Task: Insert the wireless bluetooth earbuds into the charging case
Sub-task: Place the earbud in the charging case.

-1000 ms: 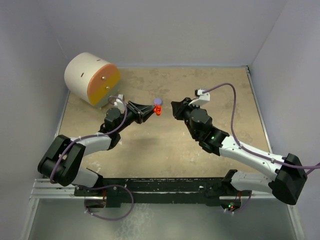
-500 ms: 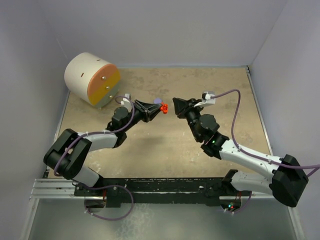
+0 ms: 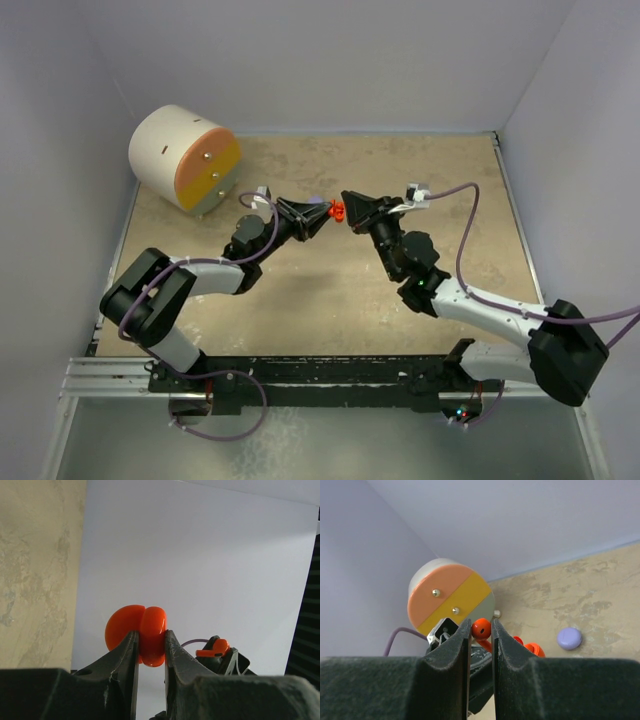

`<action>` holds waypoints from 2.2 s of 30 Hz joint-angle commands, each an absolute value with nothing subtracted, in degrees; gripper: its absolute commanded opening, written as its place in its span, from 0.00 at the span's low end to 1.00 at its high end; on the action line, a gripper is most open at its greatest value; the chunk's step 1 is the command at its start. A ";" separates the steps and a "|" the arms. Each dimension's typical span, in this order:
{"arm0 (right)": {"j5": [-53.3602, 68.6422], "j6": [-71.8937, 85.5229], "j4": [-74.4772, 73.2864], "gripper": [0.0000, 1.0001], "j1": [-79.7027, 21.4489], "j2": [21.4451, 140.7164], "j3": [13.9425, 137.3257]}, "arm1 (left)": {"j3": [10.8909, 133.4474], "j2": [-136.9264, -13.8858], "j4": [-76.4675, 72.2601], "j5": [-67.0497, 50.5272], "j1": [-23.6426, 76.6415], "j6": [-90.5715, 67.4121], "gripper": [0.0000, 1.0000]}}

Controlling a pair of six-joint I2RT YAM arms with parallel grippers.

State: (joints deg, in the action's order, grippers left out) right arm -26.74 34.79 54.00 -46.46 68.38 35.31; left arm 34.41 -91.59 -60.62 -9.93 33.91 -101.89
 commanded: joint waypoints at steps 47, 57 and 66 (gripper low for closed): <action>-20.22 39.28 67.86 0.00 -42.88 72.83 30.73 | 36.79 -87.72 -65.82 -8.10 35.47 -104.11 0.00; -19.47 39.73 69.10 0.00 -42.70 73.48 30.33 | 36.85 -87.34 -65.92 -7.90 35.63 -104.15 0.00; -19.85 40.25 69.27 0.00 -42.54 73.14 29.57 | 36.74 -86.99 -66.15 -7.82 35.67 -104.24 0.00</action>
